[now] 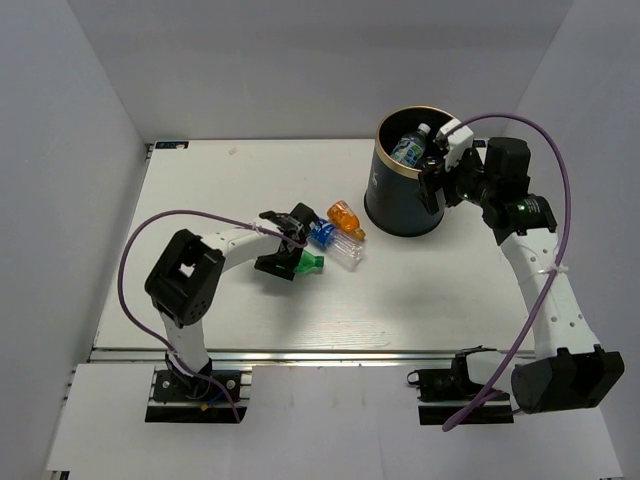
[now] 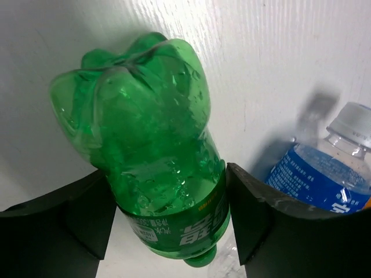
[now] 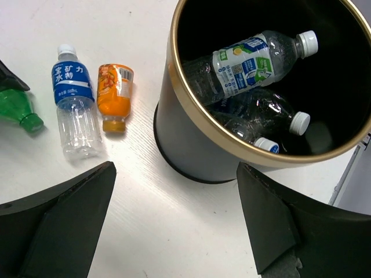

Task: Put the plastic bottles in the bin

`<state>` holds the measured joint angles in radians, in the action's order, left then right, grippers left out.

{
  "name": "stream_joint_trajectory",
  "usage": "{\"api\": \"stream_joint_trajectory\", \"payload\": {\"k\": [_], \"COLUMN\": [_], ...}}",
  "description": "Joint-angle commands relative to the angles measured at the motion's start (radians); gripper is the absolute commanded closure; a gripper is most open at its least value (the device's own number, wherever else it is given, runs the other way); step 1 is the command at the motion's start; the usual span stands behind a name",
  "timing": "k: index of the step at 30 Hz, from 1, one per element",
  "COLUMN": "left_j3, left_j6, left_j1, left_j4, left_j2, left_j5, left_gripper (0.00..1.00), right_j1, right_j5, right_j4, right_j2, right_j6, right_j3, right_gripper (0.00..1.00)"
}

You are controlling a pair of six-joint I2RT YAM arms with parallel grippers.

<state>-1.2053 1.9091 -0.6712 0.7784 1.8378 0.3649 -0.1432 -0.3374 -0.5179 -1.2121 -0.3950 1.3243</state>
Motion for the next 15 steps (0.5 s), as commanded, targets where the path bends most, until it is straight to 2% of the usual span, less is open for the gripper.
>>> {"api": "stream_joint_trajectory", "payload": {"k": [1, 4, 5, 7, 8, 9, 10, 11, 12, 13, 15], "left_j3": [0.015, 0.067, 0.081, 0.121, 0.147, 0.157, 0.158, 0.158, 0.115, 0.078, -0.062], "left_j6": [0.022, 0.022, 0.022, 0.001, -0.013, -0.028, -0.088, -0.141, -0.203, -0.328, -0.502], "left_j1": [0.010, 0.019, 0.019, 0.032, 0.032, 0.032, 0.032, 0.032, 0.032, 0.015, 0.004], "left_j4": [0.038, 0.038, 0.038, 0.029, 0.013, 0.013, -0.002, -0.013, -0.013, 0.011, 0.028], "left_j2": [-0.034, -0.069, -0.069, -0.093, -0.103, -0.113, -0.141, -0.158, -0.175, -0.189, -0.230], "left_j5": [0.005, 0.005, 0.005, -0.018, -0.018, -0.018, -0.018, 0.012, 0.031, 0.057, 0.091], "left_gripper": [0.21, 0.28, 0.36, 0.53, 0.71, 0.79, 0.86, 1.00, 1.00, 1.00, 1.00], "right_j1": [0.019, 0.022, 0.027, 0.030, 0.028, 0.031, 0.031, 0.034, 0.031, 0.036, 0.039], "right_j5": [-0.035, -0.060, -0.063, -0.089, -0.103, -0.113, -0.120, -0.118, -0.133, -0.140, -0.173], "right_j4": [0.024, 0.016, 0.013, 0.002, -0.008, -0.013, -0.017, -0.018, -0.027, -0.031, -0.047], "right_j2": [0.033, 0.029, 0.031, 0.034, 0.036, 0.039, 0.045, 0.051, 0.059, 0.062, 0.086], "right_j6": [0.030, 0.041, 0.045, 0.047, 0.047, 0.042, 0.041, 0.030, 0.025, 0.021, -0.008], "right_j3": [-0.017, -0.016, -0.013, -0.016, -0.014, -0.016, -0.014, -0.019, -0.019, -0.022, -0.036], "right_gripper": [0.10, 0.10, 0.10, 0.10, 0.10, 0.10, 0.10, 0.10, 0.10, 0.10, 0.21]}}
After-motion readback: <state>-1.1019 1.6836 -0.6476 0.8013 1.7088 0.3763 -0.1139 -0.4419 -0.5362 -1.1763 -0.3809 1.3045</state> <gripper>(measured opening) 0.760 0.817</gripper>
